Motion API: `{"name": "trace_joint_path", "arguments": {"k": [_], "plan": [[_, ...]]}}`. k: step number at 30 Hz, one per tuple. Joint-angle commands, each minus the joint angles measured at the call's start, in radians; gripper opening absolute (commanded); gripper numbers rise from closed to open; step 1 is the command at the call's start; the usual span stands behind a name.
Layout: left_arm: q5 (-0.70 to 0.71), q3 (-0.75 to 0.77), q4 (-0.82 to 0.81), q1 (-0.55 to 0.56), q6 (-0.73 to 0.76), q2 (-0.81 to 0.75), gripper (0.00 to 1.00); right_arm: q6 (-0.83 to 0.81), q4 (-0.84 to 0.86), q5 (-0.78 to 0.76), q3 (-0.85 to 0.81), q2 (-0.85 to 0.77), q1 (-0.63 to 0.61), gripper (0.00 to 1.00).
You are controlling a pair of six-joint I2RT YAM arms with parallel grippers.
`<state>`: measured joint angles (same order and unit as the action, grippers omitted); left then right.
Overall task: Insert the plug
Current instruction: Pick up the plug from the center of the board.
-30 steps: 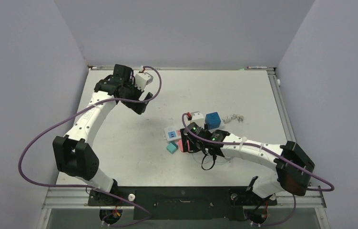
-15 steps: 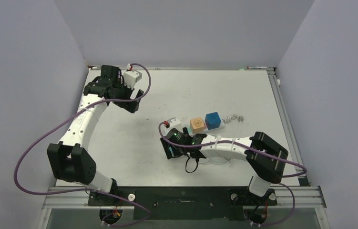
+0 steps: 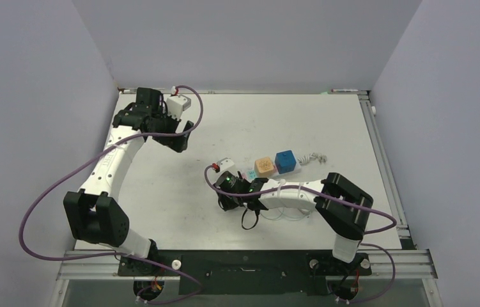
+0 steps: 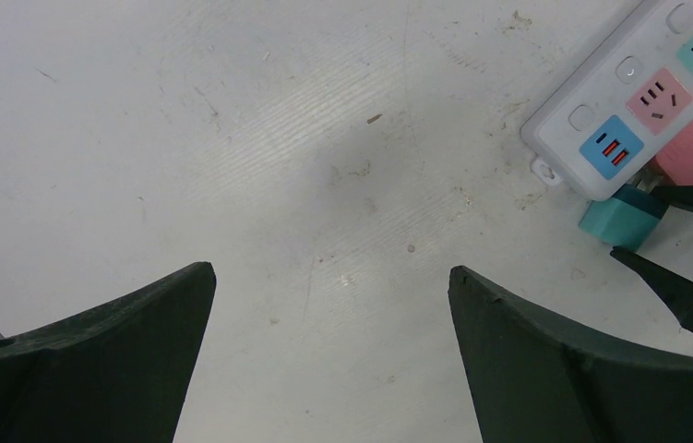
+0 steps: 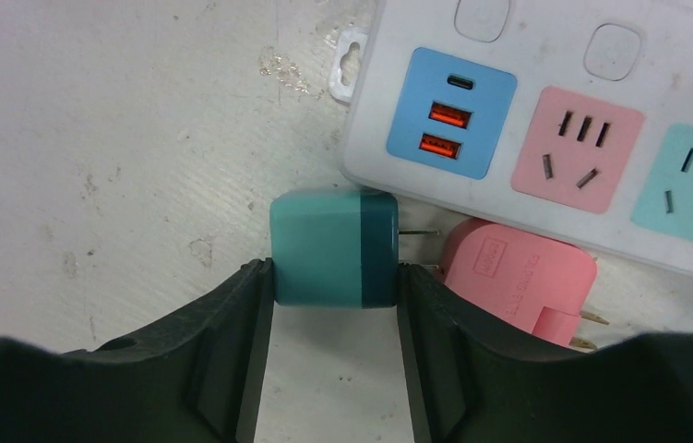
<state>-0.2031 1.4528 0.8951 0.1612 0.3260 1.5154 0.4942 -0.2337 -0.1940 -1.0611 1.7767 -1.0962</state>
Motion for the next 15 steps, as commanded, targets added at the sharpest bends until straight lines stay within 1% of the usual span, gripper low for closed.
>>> {"name": "trace_joint_path", "arguments": {"k": [1,4,7,11,15], "plan": [[-0.025,0.03,-0.001,0.003,-0.001,-0.013,0.96,-0.023,0.011,-0.022,-0.05,0.015,-0.013,0.42],[-0.033,0.03,0.003,0.004,-0.001,-0.012,0.96,-0.028,-0.007,-0.031,-0.06,0.014,-0.018,0.34],[-0.045,0.034,0.013,0.009,0.002,-0.012,0.96,-0.03,-0.03,-0.038,-0.072,-0.01,-0.023,0.29],[-0.089,0.025,0.014,0.018,0.006,-0.024,0.96,-0.032,-0.044,0.009,-0.076,-0.095,-0.016,0.27],[-0.22,-0.017,-0.015,0.002,0.038,-0.075,0.96,-0.017,-0.039,0.128,-0.058,-0.207,0.03,0.27]]}}
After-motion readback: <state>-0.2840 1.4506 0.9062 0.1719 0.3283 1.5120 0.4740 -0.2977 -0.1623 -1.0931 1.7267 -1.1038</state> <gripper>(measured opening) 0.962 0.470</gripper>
